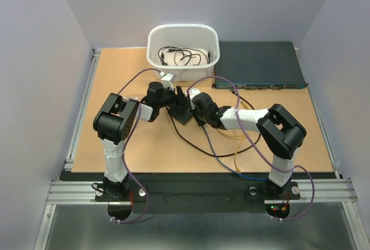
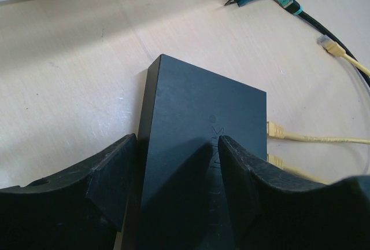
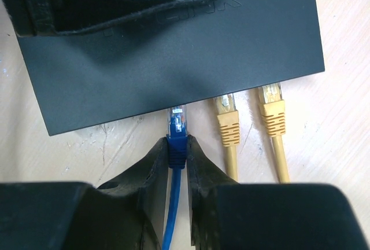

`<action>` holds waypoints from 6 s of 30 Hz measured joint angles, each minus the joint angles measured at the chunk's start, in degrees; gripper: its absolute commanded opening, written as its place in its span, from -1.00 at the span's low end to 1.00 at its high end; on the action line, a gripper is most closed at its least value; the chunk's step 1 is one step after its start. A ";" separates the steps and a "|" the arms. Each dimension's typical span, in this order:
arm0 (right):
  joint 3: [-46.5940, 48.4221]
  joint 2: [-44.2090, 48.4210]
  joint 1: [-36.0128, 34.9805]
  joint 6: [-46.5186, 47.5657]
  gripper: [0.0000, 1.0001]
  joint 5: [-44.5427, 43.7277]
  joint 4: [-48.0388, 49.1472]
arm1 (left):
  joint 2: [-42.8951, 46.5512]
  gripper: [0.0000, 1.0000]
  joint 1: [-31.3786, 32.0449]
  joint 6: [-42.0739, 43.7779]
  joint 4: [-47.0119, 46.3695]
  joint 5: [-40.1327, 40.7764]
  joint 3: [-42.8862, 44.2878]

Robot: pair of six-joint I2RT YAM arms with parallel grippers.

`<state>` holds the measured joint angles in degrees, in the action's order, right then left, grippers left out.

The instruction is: Insert the plug into the switch port

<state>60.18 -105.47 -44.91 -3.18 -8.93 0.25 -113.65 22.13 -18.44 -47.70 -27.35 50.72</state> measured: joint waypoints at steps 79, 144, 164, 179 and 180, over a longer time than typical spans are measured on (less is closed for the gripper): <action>-0.20 3.41 4.55 15.19 -0.99 11.91 -11.45 | -0.09 0.24 7.63 -8.83 -25.22 10.69 -15.72; 9.05 -2.54 4.02 16.41 -0.29 4.83 -14.69 | 1.79 0.23 14.25 -4.50 -12.31 30.27 -9.70; -6.16 25.00 -0.94 10.91 -0.02 7.28 4.98 | 9.07 0.32 14.27 -5.14 17.38 24.48 -1.14; -10.29 24.70 -0.92 -3.19 0.40 7.96 4.72 | 27.54 0.52 6.60 -4.39 31.82 27.71 0.39; -7.82 20.94 -0.90 -3.72 0.42 8.48 4.70 | 30.42 0.52 6.47 -4.59 32.35 28.96 0.15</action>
<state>52.36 -84.53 -45.80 -6.90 -0.45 4.95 -83.22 28.60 -23.03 -15.35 1.61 50.87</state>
